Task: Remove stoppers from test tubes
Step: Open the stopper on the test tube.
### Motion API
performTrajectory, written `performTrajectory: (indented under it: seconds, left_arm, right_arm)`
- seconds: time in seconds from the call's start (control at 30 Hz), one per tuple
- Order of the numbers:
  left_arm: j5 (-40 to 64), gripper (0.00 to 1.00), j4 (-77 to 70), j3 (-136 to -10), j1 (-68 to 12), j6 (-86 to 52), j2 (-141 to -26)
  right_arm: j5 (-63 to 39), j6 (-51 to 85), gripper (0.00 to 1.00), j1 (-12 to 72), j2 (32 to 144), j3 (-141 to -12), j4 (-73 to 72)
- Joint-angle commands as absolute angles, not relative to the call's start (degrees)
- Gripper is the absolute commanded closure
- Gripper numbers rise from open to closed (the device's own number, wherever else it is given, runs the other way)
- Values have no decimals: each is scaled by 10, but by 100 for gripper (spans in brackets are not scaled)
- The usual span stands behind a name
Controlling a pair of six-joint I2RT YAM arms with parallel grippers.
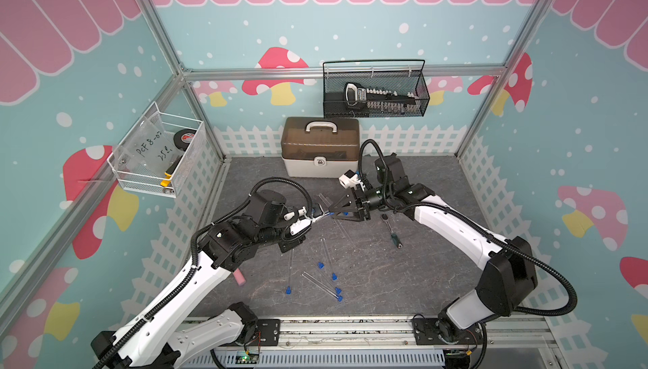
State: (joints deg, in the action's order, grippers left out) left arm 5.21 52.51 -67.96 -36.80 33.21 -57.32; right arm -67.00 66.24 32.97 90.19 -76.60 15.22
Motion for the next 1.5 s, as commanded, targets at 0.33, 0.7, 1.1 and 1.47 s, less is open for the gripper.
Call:
performTrajectory:
  seconds: [0.33,0.7,1.1,1.47]
  left_arm:
    - [59,100,541,-684,-374,354,-562]
    - [56,100,553,-679,-374,362,-556]
    - [64,100,571,-672,-374,364,-549]
    - [69,100,586,-659,-374,366,-537]
  right_arm:
    - [-679,663,88,340,907,-781,151]
    - [-670,656,100,324,896,-770,152]
    - [-670,653,100,287,872,-755,154]
    - [-633,501,100,272,872,-808,330]
